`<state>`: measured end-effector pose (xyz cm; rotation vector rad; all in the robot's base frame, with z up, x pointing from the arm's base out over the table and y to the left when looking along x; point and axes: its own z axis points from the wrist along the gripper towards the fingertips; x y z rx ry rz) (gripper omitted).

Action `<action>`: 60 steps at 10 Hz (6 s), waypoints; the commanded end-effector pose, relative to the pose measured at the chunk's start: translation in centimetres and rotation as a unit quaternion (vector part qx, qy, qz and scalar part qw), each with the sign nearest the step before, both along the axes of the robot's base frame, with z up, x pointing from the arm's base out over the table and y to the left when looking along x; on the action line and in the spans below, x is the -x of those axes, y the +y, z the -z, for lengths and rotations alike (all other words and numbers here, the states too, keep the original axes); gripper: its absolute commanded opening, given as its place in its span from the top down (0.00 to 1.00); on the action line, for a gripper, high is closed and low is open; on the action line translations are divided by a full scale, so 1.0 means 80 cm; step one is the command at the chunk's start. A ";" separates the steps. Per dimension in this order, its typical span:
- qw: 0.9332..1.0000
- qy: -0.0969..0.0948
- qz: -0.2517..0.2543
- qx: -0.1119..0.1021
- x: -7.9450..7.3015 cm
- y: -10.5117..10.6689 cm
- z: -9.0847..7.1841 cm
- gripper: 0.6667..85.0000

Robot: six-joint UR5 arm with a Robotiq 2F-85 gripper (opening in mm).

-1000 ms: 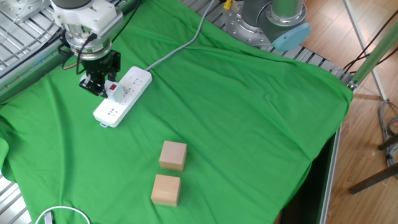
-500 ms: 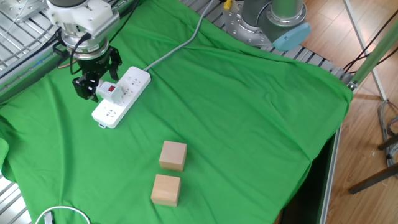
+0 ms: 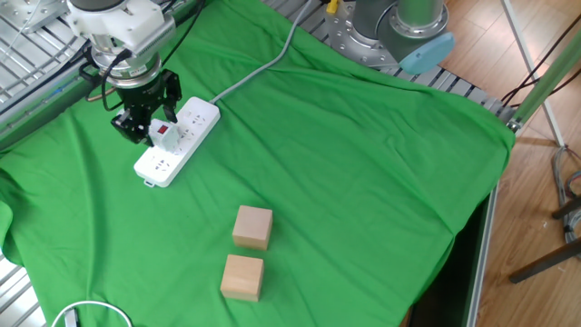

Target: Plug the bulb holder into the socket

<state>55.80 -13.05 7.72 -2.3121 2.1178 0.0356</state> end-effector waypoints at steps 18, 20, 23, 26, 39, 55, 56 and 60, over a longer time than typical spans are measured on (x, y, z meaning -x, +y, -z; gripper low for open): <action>1.000 0.006 0.006 -0.002 0.000 0.013 0.001 1.00; 1.000 0.005 0.006 -0.004 -0.002 0.015 0.002 1.00; 1.000 0.008 0.006 -0.005 0.000 0.016 0.003 1.00; 1.000 0.008 0.006 -0.007 -0.001 0.018 0.005 1.00; 1.000 0.000 0.003 -0.015 -0.013 0.016 -0.004 0.33; 0.679 -0.039 0.732 -0.029 -0.023 0.056 -0.098 0.99; 0.658 -0.039 0.751 -0.031 -0.025 0.061 -0.097 0.99; 0.634 -0.066 0.770 -0.033 -0.044 0.049 -0.094 0.99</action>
